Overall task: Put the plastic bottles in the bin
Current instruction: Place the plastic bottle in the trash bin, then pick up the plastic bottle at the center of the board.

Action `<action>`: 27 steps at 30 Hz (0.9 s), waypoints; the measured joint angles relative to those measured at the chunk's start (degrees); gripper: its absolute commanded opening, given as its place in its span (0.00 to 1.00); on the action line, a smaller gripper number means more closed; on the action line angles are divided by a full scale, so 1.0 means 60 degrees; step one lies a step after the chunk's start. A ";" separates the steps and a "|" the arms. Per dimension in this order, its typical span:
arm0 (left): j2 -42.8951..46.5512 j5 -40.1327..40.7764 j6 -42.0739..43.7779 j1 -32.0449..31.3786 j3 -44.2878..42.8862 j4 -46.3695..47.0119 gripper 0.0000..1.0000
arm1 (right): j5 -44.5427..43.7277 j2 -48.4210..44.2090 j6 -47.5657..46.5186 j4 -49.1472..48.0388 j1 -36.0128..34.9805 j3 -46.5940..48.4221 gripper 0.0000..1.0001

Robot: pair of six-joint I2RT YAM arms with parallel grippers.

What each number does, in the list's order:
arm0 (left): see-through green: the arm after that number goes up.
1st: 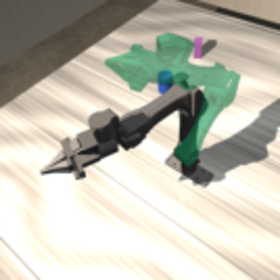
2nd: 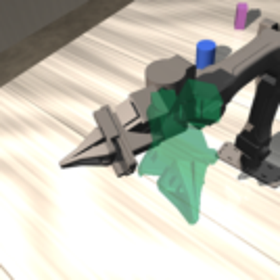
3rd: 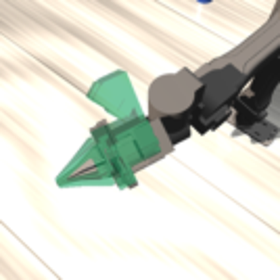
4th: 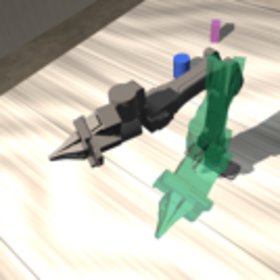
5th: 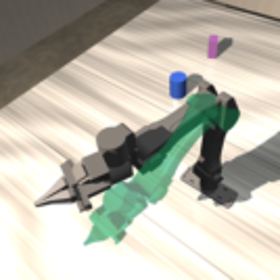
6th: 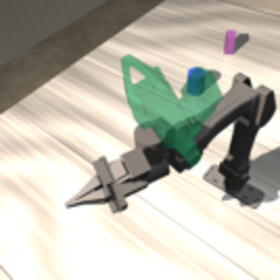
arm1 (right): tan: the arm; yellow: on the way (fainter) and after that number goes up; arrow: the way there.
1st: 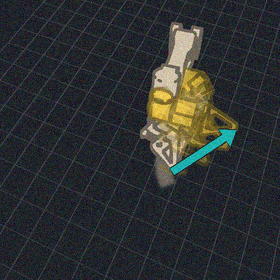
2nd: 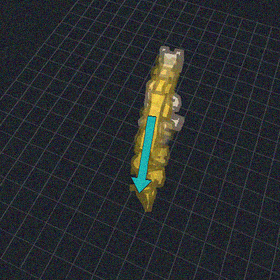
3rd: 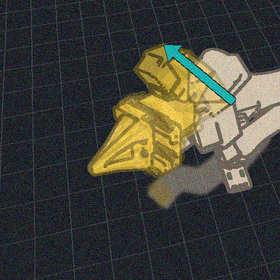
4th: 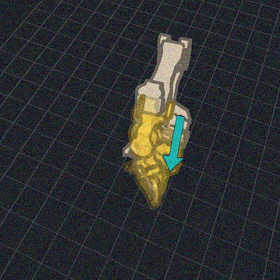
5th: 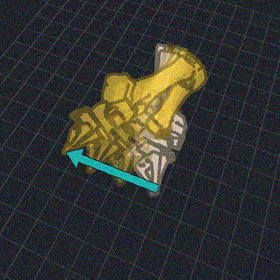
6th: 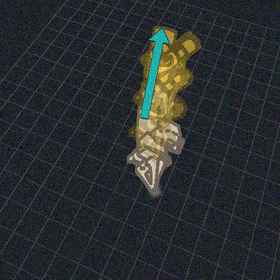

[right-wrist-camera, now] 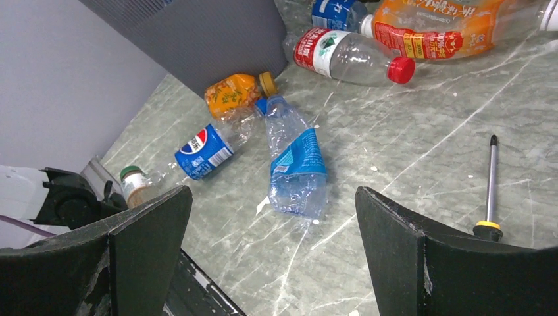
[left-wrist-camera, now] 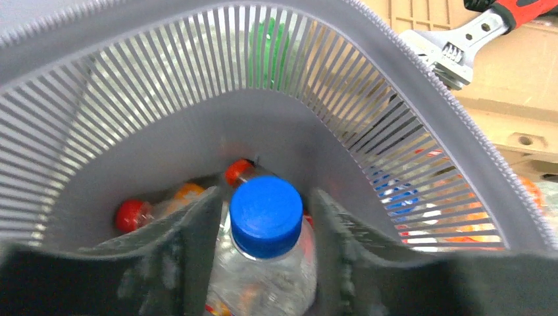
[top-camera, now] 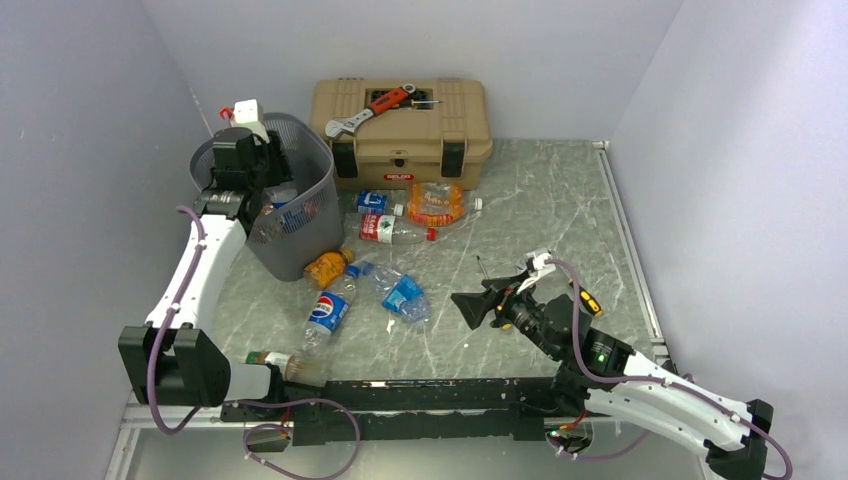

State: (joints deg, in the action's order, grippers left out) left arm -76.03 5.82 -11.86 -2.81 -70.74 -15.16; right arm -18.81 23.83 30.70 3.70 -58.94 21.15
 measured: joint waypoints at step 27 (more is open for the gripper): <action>0.1774 -0.3534 0.0404 -0.3206 -0.3960 -0.2958 1.00 | -0.0266 0.2255 -0.0852 0.0962 0.0000 0.0769 0.99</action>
State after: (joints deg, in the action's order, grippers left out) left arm -65.39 -15.38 -9.43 -22.04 -94.50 -32.91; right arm -20.40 37.36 25.58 9.47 -58.94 25.76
